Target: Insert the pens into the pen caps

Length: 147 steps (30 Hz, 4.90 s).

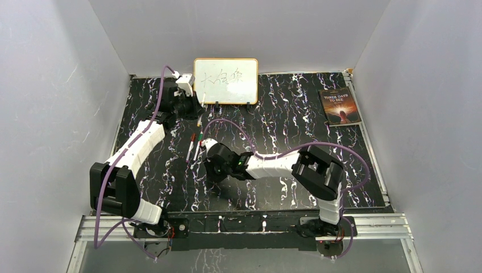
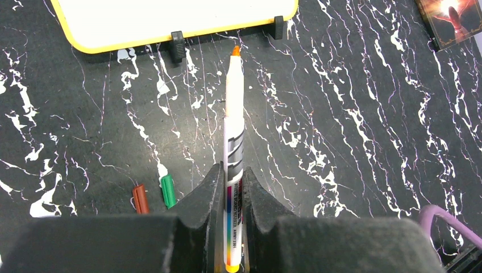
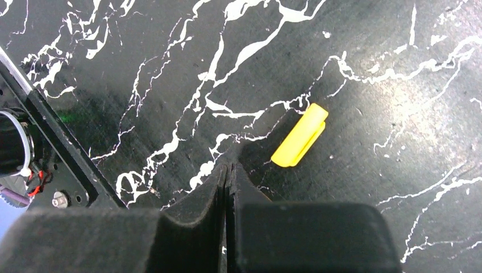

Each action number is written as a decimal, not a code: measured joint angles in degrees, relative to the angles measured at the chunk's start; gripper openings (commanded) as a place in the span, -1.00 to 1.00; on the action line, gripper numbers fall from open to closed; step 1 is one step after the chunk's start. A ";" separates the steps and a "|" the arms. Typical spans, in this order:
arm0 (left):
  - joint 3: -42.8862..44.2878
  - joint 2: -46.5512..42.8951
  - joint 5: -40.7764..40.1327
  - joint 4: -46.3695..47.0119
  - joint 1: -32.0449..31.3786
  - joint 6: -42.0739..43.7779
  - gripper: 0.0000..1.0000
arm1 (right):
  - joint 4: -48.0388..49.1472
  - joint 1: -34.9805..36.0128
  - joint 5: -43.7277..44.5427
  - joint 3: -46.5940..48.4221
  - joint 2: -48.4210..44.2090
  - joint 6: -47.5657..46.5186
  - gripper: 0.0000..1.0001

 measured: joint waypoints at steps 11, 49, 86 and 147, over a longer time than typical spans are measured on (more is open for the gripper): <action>-0.31 0.00 0.02 0.15 0.28 -0.15 -1.00 | 0.70 -1.29 2.78 1.11 2.40 0.09 -1.00; -0.72 -0.31 0.22 0.96 0.31 -0.15 -1.00 | -1.79 -10.97 9.77 7.28 7.19 -1.31 -1.00; -1.20 -0.37 -2.14 0.07 4.90 -4.94 -1.00 | -11.15 -5.29 24.83 19.10 13.75 -1.31 -0.46; -26.67 2.99 16.90 84.28 -24.65 -50.86 -1.00 | 35.60 -28.96 9.86 -26.43 -52.83 8.68 -1.00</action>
